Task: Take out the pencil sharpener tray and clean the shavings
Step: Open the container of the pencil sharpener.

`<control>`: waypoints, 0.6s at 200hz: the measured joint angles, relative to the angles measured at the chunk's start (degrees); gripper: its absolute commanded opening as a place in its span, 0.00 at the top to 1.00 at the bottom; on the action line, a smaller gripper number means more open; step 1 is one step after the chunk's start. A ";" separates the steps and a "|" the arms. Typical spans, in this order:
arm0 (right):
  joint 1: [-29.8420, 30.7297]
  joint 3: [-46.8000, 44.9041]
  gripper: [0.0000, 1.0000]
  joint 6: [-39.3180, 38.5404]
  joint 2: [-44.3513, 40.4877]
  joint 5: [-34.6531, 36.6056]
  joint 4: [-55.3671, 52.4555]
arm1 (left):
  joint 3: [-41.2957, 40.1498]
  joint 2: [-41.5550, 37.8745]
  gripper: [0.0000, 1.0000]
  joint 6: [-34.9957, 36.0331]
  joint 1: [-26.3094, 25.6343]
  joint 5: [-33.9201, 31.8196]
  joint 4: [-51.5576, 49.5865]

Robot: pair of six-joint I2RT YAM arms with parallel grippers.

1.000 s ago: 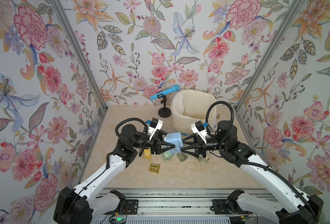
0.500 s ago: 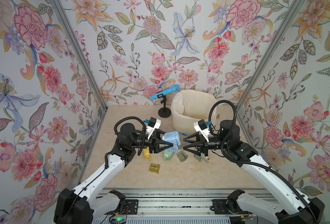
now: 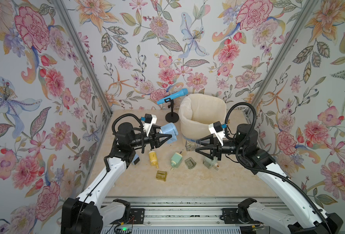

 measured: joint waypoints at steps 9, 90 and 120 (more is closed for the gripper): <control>-0.28 0.55 0.52 0.00 0.00 0.81 -0.15 | 0.59 1.73 0.90 1.16 0.02 -3.89 0.07; -3.10 8.02 0.54 -0.09 1.14 9.01 -1.55 | -8.39 16.72 0.87 6.29 -7.61 -43.87 17.59; -4.70 8.63 0.55 -0.07 2.99 13.35 -2.25 | -10.23 25.20 0.82 7.56 -11.72 -55.52 26.75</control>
